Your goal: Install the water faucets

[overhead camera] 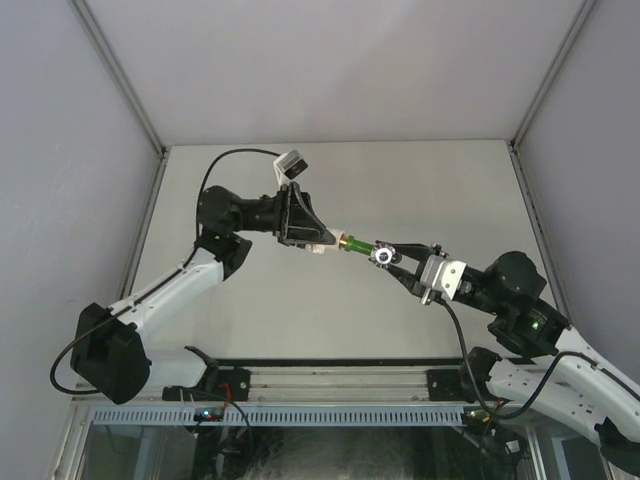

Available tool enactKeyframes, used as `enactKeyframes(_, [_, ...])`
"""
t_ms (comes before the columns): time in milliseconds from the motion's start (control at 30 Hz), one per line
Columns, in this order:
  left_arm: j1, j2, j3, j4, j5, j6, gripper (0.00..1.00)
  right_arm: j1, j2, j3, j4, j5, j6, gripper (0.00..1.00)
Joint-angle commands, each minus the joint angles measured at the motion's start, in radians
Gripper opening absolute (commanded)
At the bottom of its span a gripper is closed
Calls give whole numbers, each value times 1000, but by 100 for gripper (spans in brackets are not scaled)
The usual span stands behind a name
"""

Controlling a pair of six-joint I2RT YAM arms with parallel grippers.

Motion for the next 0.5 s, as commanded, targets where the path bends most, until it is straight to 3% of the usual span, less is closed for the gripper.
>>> enactKeyframes(0, [-19,-58,8,-163,2,152,0,23,-1,26,-58,59,-60,0])
enactKeyframes(233, [-19,-87,44,-392,-8,317,0,103,24,14,-57,145,-190,0])
enactKeyframes(467, [-21,-104,44,-398,-21,338,0,109,12,-64,90,104,-134,0])
